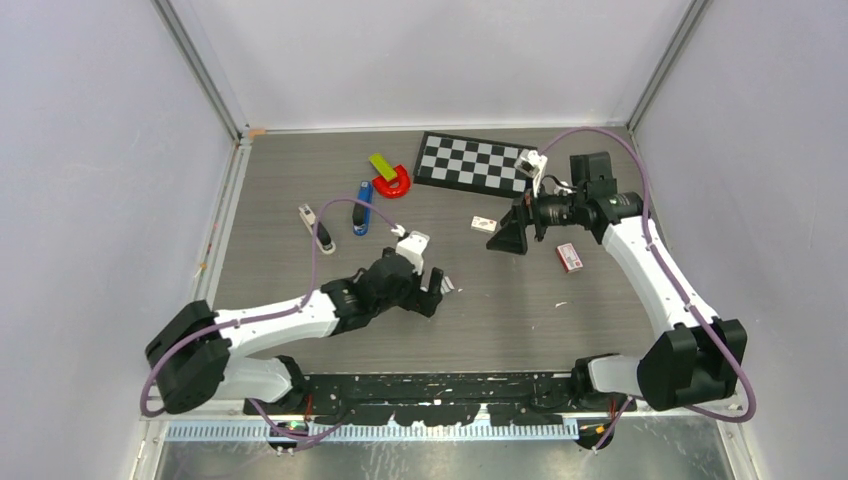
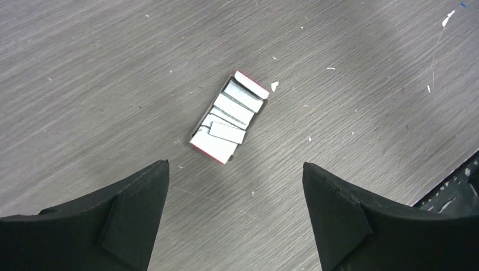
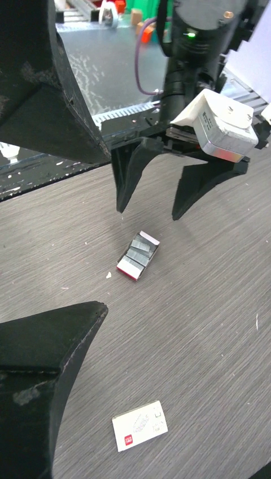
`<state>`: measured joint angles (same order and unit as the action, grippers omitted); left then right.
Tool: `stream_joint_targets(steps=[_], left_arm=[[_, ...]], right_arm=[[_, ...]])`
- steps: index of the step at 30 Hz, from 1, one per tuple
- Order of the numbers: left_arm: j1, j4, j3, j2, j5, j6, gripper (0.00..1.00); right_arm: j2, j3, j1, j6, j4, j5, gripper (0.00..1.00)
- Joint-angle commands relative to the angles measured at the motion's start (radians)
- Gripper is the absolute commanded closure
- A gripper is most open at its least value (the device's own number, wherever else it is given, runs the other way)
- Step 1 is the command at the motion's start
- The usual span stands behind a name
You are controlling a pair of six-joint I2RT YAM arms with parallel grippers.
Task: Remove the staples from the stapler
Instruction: Place the staple in the staple box, then adjust the staple box at the center of the board.
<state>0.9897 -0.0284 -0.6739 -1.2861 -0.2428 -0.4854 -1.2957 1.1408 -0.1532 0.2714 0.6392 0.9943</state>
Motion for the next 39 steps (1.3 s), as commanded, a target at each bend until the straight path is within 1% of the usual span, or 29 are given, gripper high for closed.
stream_joint_targets(steps=[1, 3, 6, 10, 12, 16, 18, 20, 21, 22, 26, 30, 39], left_arm=[[-0.085, 0.164, 0.057, 0.097, 0.193, 0.198, 0.11], [-0.113, 0.198, 0.082, 0.119, 0.224, 0.236, 0.10], [-0.127, 0.262, 0.123, 0.128, 0.211, 0.304, 0.09], [-0.132, 0.369, 0.184, 0.115, 0.186, 0.370, 0.01], [-0.143, 0.377, 0.192, 0.108, 0.197, 0.378, 0.00], [-0.205, 0.334, 0.159, 0.090, 0.374, 0.387, 0.00], [-0.253, 0.327, 0.142, 0.071, 0.484, 0.358, 0.00], [-0.332, 0.381, 0.140, 0.045, 0.649, 0.307, 0.00], [-0.353, 0.407, 0.144, 0.039, 0.694, 0.292, 0.00], [-0.367, 0.418, 0.144, 0.038, 0.710, 0.291, 0.00], [-0.379, 0.368, 0.139, 0.044, 0.664, 0.325, 0.00], [-0.381, 0.377, 0.166, 0.049, 0.626, 0.334, 0.00], [-0.382, 0.446, 0.195, 0.018, 0.657, 0.384, 0.00]], right_arm=[[0.046, 0.049, 0.004, 0.257, 0.180, 0.030, 0.01], [0.053, 0.065, 0.004, 0.344, 0.248, 0.032, 0.00], [0.068, 0.062, 0.005, 0.411, 0.288, 0.043, 0.00], [0.085, 0.038, 0.005, 0.496, 0.333, 0.055, 0.00], [0.083, 0.039, 0.010, 0.539, 0.368, 0.057, 0.00], [0.071, 0.044, 0.031, 0.620, 0.433, 0.075, 0.00], [0.068, 0.041, 0.038, 0.634, 0.439, 0.078, 0.00], [0.062, 0.034, 0.042, 0.643, 0.439, 0.080, 0.00], [0.058, 0.031, 0.045, 0.646, 0.440, 0.080, 0.00], [0.054, 0.027, 0.045, 0.648, 0.441, 0.081, 0.00], [0.046, 0.018, 0.050, 0.657, 0.438, 0.080, 0.00], [0.043, 0.014, 0.051, 0.666, 0.438, 0.075, 0.00], [0.040, 0.016, 0.051, 0.741, 0.495, 0.079, 0.00]])
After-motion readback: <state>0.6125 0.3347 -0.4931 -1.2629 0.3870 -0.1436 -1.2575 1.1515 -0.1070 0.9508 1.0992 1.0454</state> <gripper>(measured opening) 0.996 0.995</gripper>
